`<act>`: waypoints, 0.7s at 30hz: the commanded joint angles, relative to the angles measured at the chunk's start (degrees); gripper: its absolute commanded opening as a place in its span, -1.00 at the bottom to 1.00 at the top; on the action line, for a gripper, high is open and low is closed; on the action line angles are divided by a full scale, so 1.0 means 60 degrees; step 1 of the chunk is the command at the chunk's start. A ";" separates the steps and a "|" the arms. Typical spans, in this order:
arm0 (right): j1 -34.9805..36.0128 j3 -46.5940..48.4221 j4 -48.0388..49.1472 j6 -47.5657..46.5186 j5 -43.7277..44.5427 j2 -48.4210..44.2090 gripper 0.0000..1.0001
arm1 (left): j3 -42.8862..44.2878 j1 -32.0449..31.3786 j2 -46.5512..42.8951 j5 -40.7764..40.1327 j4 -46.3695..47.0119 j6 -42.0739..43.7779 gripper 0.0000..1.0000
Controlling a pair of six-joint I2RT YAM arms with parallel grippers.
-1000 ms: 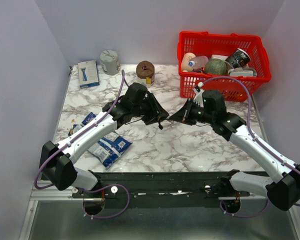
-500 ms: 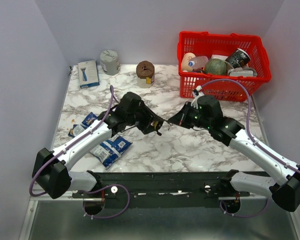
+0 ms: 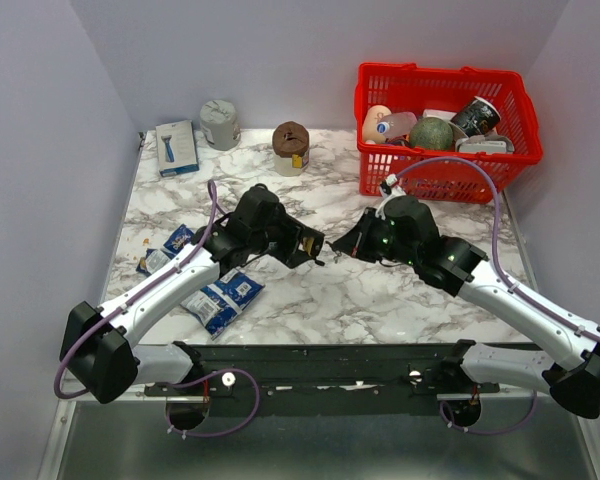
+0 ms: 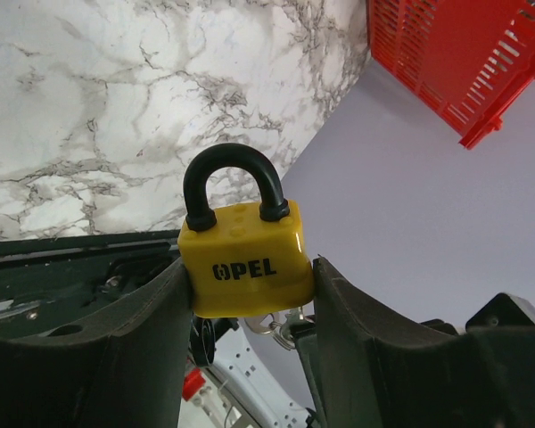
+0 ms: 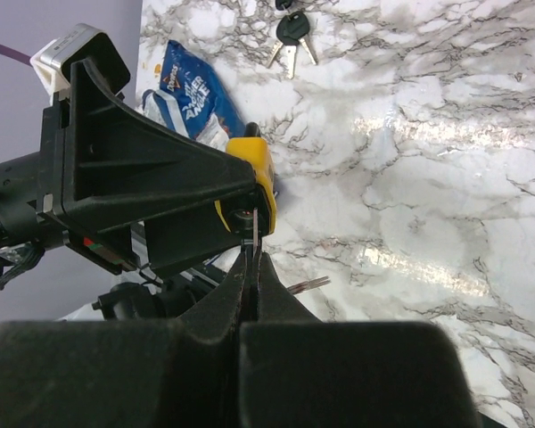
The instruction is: Unlock with the key
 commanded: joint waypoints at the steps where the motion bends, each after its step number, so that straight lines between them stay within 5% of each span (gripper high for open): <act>1: 0.0152 0.0353 -0.0312 0.0072 0.0398 -0.0096 -0.99 | 0.0020 0.0012 -0.0323 -0.0331 0.0415 -0.0350 -1.00; 21: 0.0298 0.0969 -0.0679 -0.0119 0.0369 0.0300 -0.99 | 0.0328 0.0246 -0.0191 0.0138 0.0840 0.0588 -1.00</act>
